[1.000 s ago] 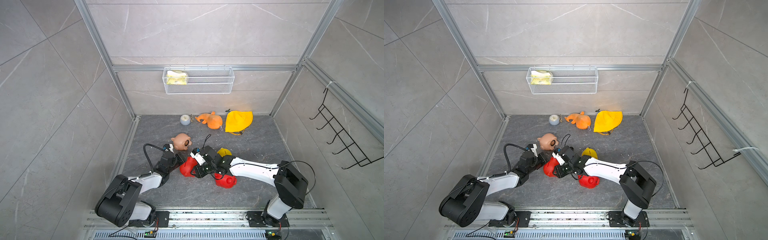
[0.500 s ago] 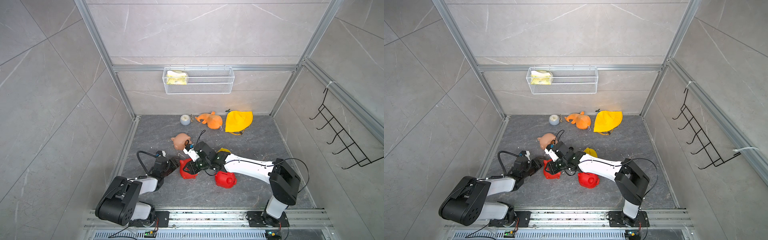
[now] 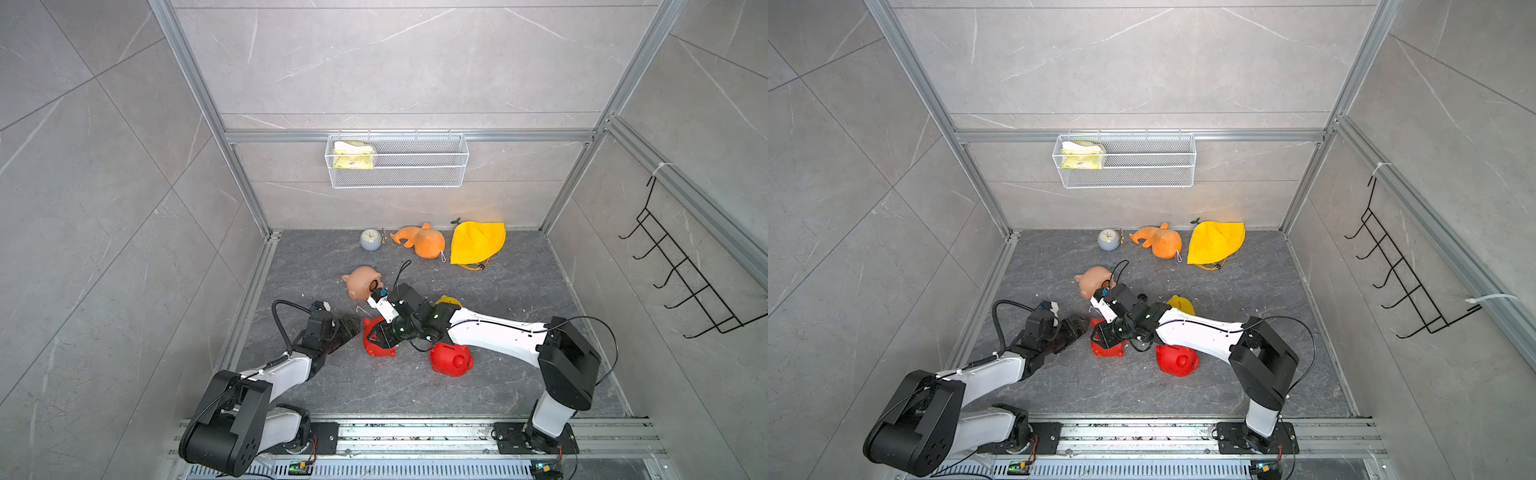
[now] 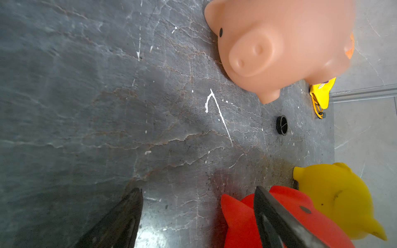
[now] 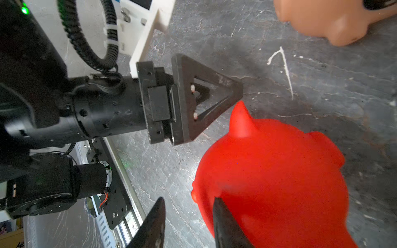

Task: Open piggy banks
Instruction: Adjust the piggy bank at the center of the board.

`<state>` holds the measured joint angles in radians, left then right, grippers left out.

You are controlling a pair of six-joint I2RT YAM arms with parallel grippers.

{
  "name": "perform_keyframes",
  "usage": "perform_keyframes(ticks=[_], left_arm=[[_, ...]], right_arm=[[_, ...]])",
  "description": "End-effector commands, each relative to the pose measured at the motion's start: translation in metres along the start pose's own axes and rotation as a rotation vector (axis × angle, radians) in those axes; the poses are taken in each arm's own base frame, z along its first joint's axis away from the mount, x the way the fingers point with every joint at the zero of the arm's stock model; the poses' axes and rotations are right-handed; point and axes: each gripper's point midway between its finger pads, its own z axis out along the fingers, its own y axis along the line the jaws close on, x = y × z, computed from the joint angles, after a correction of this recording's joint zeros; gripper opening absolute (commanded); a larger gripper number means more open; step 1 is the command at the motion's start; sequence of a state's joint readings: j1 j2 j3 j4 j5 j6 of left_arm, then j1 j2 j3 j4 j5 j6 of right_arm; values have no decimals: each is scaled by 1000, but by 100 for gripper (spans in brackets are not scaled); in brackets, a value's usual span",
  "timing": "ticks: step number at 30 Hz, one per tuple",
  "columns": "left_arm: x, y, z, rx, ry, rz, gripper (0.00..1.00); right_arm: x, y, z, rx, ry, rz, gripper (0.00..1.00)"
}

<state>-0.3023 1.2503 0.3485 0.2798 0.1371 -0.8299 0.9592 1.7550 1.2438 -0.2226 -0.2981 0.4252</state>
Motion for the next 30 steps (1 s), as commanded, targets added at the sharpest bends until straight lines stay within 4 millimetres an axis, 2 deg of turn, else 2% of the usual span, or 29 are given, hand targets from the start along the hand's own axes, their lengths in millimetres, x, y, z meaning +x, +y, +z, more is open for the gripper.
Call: perform_keyframes(ticks=[1, 6, 7, 11, 16, 22, 27, 30], left_arm=[[-10, -8, -10, -47, 24, 70, 88], [-18, -27, -20, -67, 87, 140, 92], [-18, -30, -21, -71, 107, 146, 99], [-11, -44, -25, -112, 175, 175, 100], [1, -64, -32, -201, 253, 225, 100], [21, -73, -38, -330, 350, 230, 100], [30, -75, -46, -410, 399, 258, 100], [34, -75, -48, -425, 422, 262, 100]], right_arm=[[-6, -3, -22, 56, -31, -17, 39], [-6, -15, -35, 112, -63, -1, 39], [-6, -19, -38, 121, -71, 3, 40], [-9, -35, -52, 171, -98, 23, 40], [-2, -65, -62, 232, -99, 61, 41], [8, -93, -68, 274, -102, 109, 53], [17, -109, -71, 295, -97, 136, 64], [20, -117, -73, 303, -107, 153, 67]])
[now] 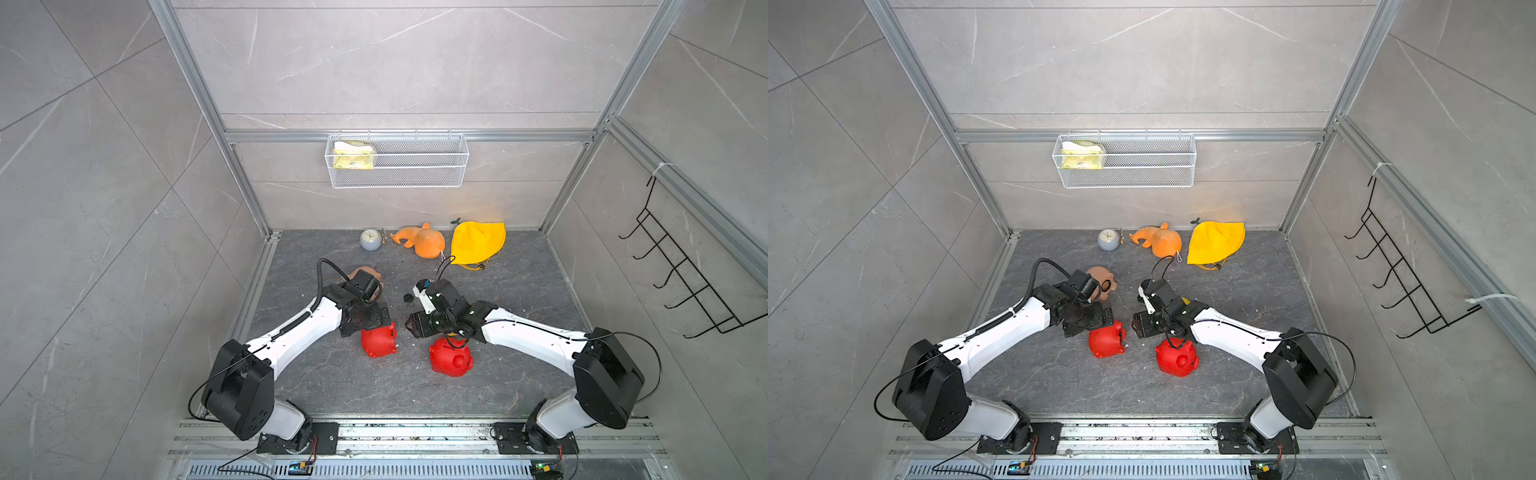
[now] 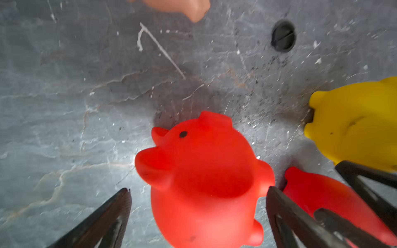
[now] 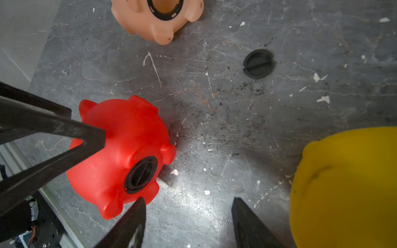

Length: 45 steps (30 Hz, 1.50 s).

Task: Open piggy banks
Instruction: Adjust the piggy bank at the center of the board.

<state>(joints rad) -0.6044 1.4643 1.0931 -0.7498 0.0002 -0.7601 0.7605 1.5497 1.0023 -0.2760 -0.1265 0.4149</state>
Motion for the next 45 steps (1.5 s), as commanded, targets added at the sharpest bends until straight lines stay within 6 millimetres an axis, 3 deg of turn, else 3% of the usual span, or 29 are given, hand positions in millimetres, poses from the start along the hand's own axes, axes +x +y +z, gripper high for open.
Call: perform_keyframes(ticks=[1, 8, 15, 29, 45], left_arm=[[10, 11, -6, -73, 49, -17, 100], [4, -8, 0, -71, 61, 22, 100], [9, -13, 9, -82, 59, 51, 100], [14, -22, -2, -28, 28, 183, 100], [31, -5, 15, -87, 105, 252, 99]], right_arm=[[-3, -5, -7, 0, -36, 7, 67], [3, -9, -6, -12, -34, 21, 74], [3, -10, -7, -23, -38, 28, 78], [4, -10, -5, -34, -36, 35, 77], [4, -10, -8, -35, -44, 43, 77]])
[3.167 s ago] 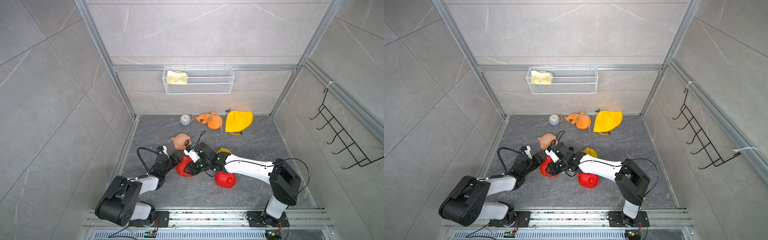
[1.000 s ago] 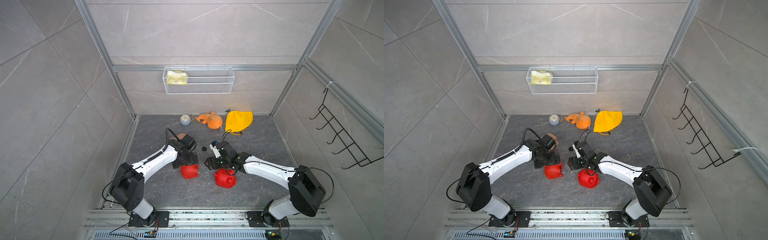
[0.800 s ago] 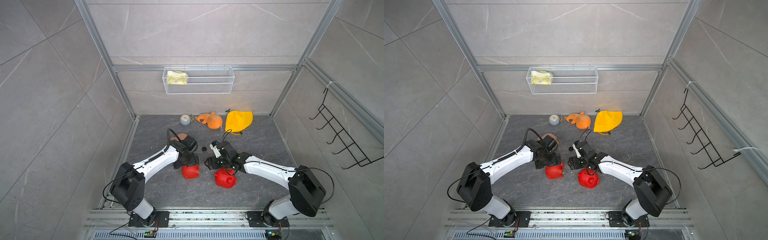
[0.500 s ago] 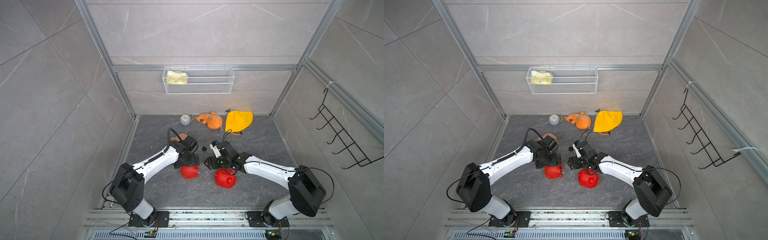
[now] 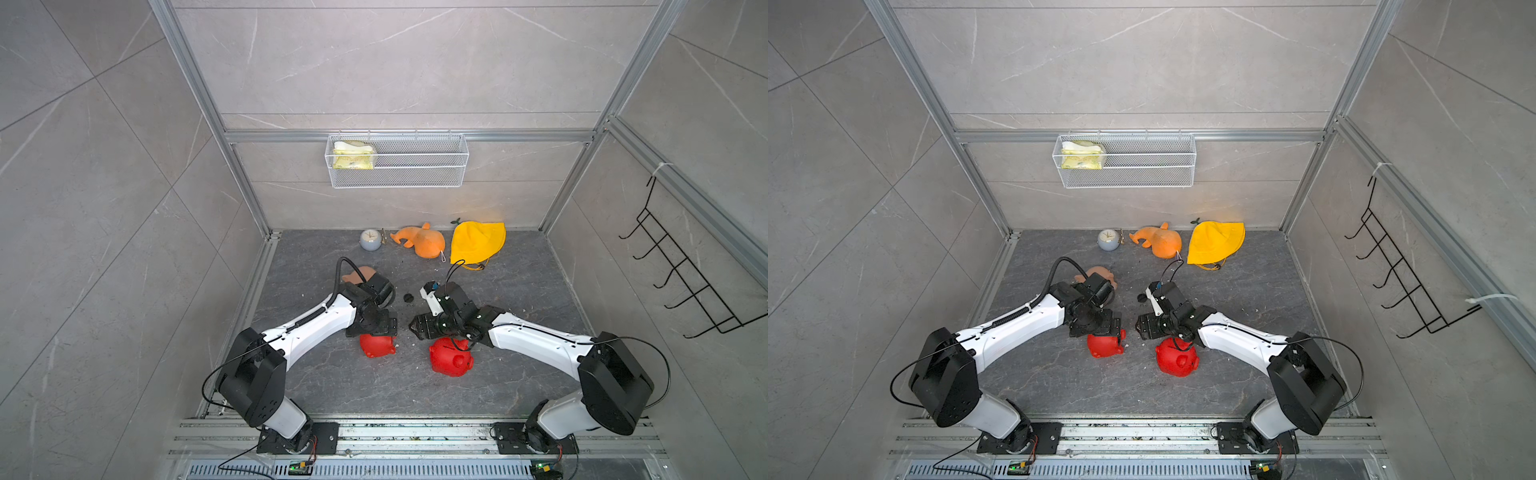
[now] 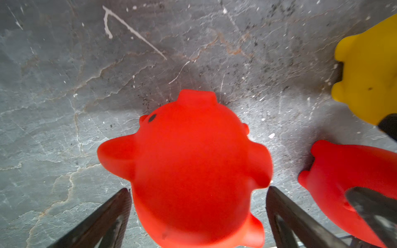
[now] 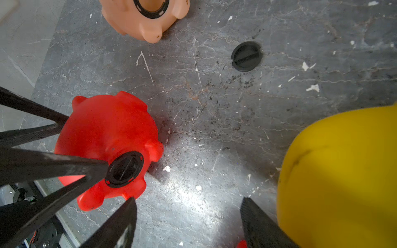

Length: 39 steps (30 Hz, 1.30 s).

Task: Open piggy banks
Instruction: Adjust the piggy bank at the center of the board.

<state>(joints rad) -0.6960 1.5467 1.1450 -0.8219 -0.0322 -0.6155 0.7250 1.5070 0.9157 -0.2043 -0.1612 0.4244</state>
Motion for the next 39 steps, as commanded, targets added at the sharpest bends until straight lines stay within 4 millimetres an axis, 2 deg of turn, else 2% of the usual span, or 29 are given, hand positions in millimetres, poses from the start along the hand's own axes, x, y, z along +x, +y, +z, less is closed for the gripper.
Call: perform_keyframes(ticks=[1, 6, 14, 17, 23, 26, 33, 35, 39], left_arm=[[8, 5, 3, -18, 23, 20, 99], [7, 6, 1, -6, 13, 17, 99], [9, 3, 22, 35, 42, 45, 99], [14, 9, 30, 71, 56, 31, 99], [18, 23, 31, 119, 54, 1, 97], [22, 26, 35, 115, 67, 13, 97], [26, 36, 42, 112, 89, -10, 97], [25, 37, 41, 115, 86, -16, 97], [23, 35, 40, 123, 79, -22, 97]], right_arm=[[-2, 1, -6, -10, -19, 10, 77], [-5, 4, -4, -22, -21, 11, 77], [-2, 17, -1, -114, -27, 18, 75], [0, 29, 4, -196, -34, 38, 68], [2, 30, 17, -239, -57, 118, 51], [1, 41, 24, -296, -63, 140, 41], [5, 64, 41, -347, -48, 146, 33], [7, 65, 47, -346, -34, 155, 29], [5, 67, 52, -360, -40, 167, 27]])
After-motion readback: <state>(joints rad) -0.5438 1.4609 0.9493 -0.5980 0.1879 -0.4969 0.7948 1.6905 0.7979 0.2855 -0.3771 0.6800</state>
